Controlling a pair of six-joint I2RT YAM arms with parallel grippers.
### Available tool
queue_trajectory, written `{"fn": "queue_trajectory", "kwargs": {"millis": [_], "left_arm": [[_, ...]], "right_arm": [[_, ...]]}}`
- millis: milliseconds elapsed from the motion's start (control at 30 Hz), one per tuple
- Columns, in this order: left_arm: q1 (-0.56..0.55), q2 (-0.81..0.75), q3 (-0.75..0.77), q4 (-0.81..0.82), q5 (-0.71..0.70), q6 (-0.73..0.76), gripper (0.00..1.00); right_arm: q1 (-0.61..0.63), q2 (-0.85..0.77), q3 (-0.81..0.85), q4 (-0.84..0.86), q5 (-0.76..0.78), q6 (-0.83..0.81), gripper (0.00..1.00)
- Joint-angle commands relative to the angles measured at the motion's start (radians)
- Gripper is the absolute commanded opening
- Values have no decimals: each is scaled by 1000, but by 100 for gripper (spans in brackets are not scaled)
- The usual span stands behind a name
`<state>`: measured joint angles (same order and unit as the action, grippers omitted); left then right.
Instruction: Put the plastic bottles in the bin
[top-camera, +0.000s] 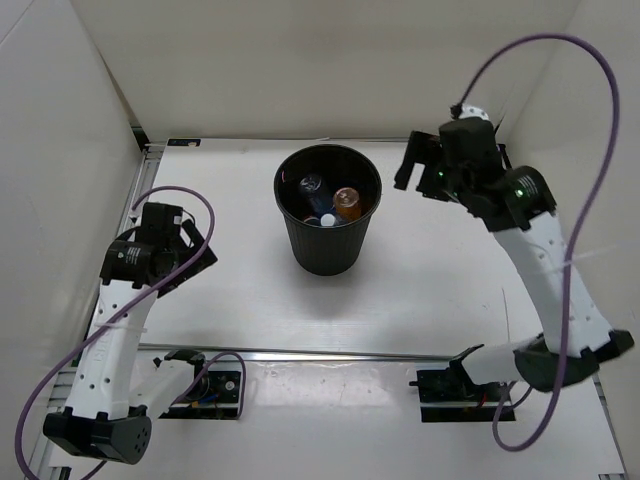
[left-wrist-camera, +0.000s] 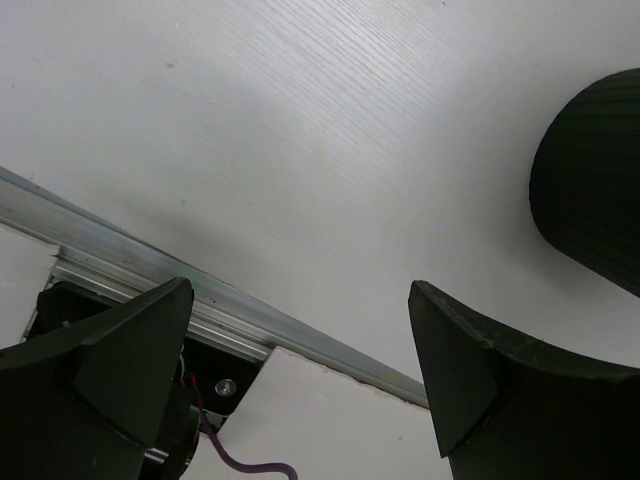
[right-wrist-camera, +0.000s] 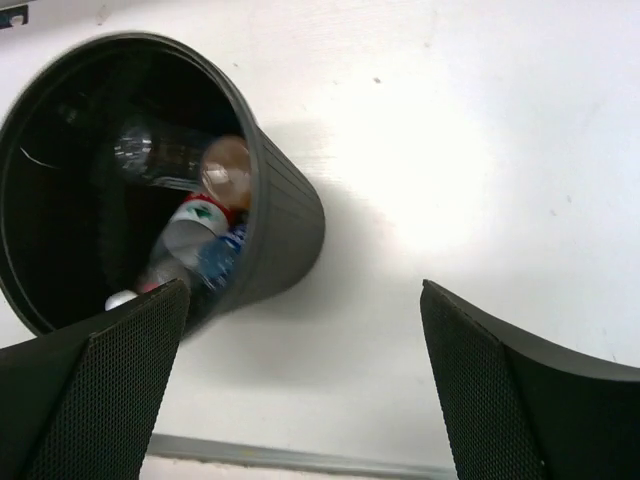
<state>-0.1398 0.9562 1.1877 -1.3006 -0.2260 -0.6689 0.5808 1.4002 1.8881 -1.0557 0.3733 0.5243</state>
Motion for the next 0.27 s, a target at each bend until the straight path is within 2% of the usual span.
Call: {"fn": "queue_trajectory", "kwargs": {"millis": [0,67,167,233], "left_arm": [[-4,-13,-31,47,70,14,100],[-4,-13,-42,57,48,14,100],[-4,10,-65,66,62,14,100],[-4,10,-74,90,77,14,100]], "right_arm": [[-35,-82,-102,-35,-68,42,100],[-47,-139,-180,-35,-59,23,100],[-85,-194,-224,-35,-59,-24,100],[-102,-205,-242,-50,-5,-21,100]]}}
